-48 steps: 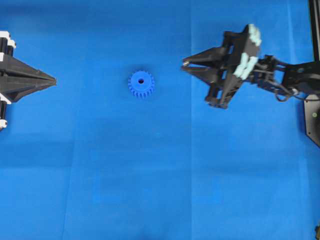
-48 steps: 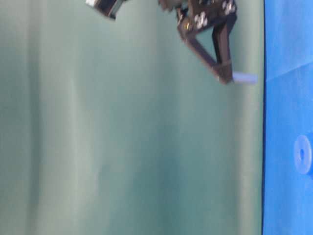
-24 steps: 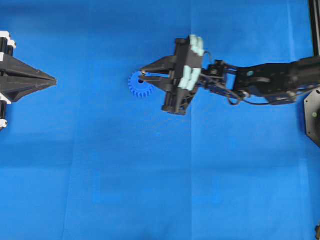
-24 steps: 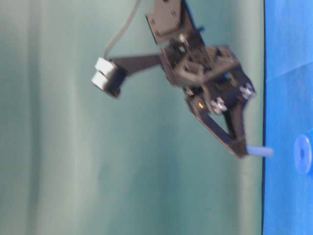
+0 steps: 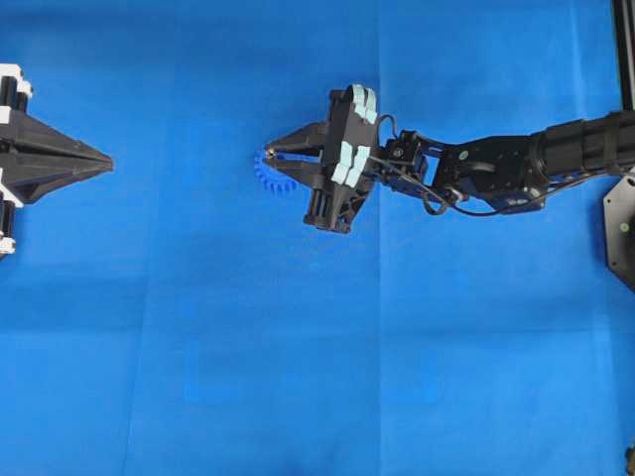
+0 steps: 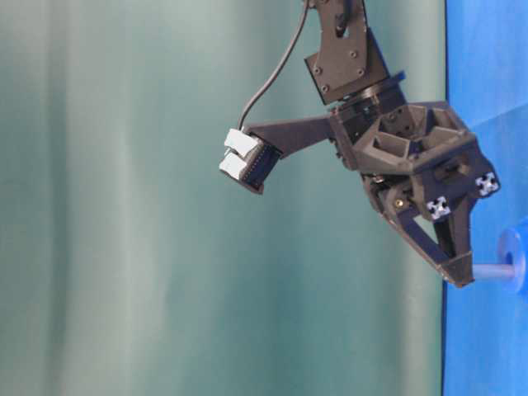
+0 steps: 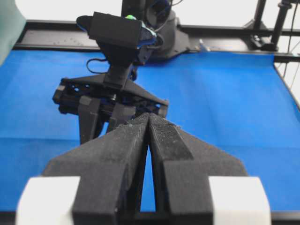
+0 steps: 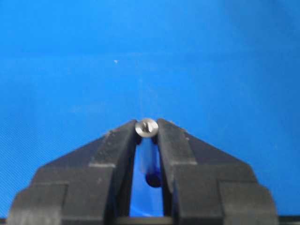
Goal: Insert the shaft placed at a random location into the center hole of the small gear at another random location.
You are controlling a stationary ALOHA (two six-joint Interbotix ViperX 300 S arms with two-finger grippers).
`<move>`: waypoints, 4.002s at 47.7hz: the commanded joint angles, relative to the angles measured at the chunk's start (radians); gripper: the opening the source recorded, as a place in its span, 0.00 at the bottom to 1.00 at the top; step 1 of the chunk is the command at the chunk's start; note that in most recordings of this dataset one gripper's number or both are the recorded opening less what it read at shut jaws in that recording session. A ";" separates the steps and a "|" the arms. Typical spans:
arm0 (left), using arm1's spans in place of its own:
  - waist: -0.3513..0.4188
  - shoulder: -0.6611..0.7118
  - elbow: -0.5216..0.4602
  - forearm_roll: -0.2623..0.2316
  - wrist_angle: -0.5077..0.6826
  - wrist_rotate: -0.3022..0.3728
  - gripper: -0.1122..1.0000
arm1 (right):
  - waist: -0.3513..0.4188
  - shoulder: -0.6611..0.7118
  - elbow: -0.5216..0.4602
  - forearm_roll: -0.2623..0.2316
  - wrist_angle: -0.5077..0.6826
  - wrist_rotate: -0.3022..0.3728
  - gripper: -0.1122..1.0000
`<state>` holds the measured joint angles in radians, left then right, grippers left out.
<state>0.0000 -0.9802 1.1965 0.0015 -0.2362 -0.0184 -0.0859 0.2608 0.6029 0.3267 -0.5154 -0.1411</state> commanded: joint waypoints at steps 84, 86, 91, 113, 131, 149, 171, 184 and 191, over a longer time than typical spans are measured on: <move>0.000 0.005 -0.005 0.000 -0.005 -0.011 0.10 | 0.009 -0.006 0.005 0.038 -0.035 -0.028 0.12; 0.000 0.005 -0.006 0.000 -0.005 -0.011 0.10 | 0.009 -0.006 0.005 0.038 -0.035 -0.028 0.12; 0.000 0.005 -0.005 0.000 -0.005 -0.011 0.10 | 0.009 -0.011 0.005 0.038 -0.035 -0.028 0.12; 0.000 0.005 -0.005 0.000 -0.005 -0.011 0.10 | 0.009 -0.178 0.038 0.031 -0.031 -0.060 0.12; 0.000 0.005 -0.003 0.000 -0.005 -0.009 0.10 | 0.008 -0.173 0.035 0.034 -0.025 -0.069 0.12; 0.000 0.005 -0.005 0.000 -0.005 -0.009 0.10 | 0.012 -0.083 0.015 0.046 -0.034 -0.064 0.12; 0.000 0.005 -0.003 0.000 -0.005 -0.009 0.10 | 0.018 0.026 -0.002 0.094 -0.057 -0.063 0.12; 0.000 0.005 -0.003 0.000 -0.005 -0.009 0.10 | 0.018 0.057 -0.006 0.109 -0.055 -0.063 0.12; 0.000 0.005 -0.003 0.000 -0.005 -0.009 0.10 | 0.018 0.057 -0.008 0.109 -0.054 -0.063 0.12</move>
<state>0.0000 -0.9802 1.2011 0.0000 -0.2347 -0.0276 -0.0690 0.3313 0.6090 0.4341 -0.5691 -0.2010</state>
